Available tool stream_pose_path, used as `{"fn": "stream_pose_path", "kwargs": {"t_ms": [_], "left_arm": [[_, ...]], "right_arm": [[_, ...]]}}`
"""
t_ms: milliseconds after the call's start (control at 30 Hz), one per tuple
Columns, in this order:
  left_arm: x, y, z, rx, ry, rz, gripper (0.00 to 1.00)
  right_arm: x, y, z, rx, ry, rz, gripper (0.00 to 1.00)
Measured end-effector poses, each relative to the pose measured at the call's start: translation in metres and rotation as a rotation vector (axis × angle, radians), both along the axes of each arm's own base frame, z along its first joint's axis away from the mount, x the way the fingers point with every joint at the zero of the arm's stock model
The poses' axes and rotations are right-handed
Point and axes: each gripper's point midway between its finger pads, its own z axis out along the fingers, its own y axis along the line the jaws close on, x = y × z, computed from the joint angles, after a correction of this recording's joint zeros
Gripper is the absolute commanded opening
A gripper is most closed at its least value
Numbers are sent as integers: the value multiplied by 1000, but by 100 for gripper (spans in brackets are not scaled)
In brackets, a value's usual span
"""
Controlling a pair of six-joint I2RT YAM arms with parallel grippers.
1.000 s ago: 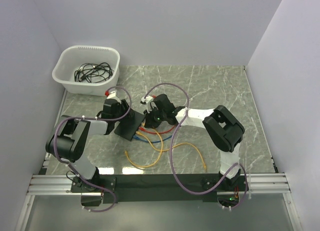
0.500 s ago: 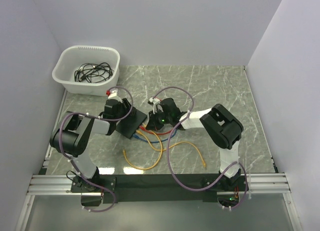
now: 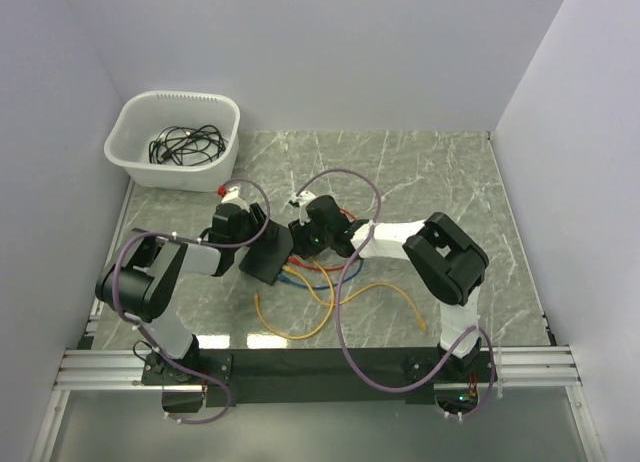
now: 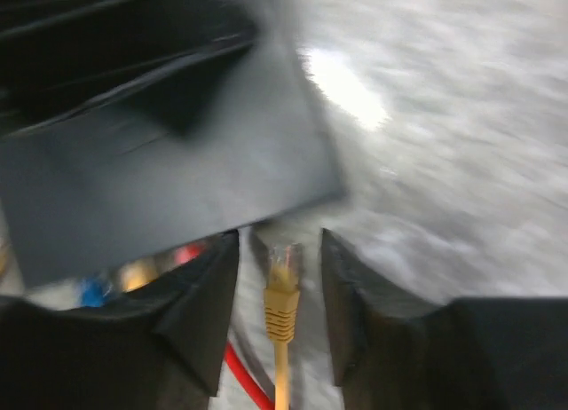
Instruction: Insert the plug into the switch port
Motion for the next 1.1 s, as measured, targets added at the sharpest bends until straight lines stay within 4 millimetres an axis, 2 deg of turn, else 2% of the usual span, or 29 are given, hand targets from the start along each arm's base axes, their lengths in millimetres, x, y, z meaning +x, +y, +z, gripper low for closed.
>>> {"fn": "stream_pose_path", "kwargs": {"t_ms": [67, 200, 300, 400, 533, 633, 733, 933, 1100], "left_arm": [[-7, -1, 0, 0, 32, -1, 54], [-22, 1, 0, 16, 97, 11, 54], [-36, 2, 1, 25, 146, 10, 55], [-47, 1, 5, 35, 168, 3, 55], [-51, 4, 12, 43, 170, 10, 55], [-55, 7, 9, 55, 188, 16, 55], [-58, 9, 6, 62, 203, 17, 55], [-57, 10, 7, 61, 201, 19, 55], [-57, 13, 8, 59, 198, 26, 55]], "right_arm": [[4, -10, -1, -81, -27, -53, 58], [18, -28, 5, -210, -96, -160, 60], [19, -34, 15, -249, -143, -204, 60], [14, -32, 32, -268, -194, -217, 60], [0, -25, 51, -278, -236, -209, 57], [-13, -23, 57, -292, -240, -202, 55], [-18, -32, 52, -329, -228, -221, 54], [-32, -60, 26, -441, -177, -227, 48], [-34, -64, 16, -467, -158, -218, 43]]}}
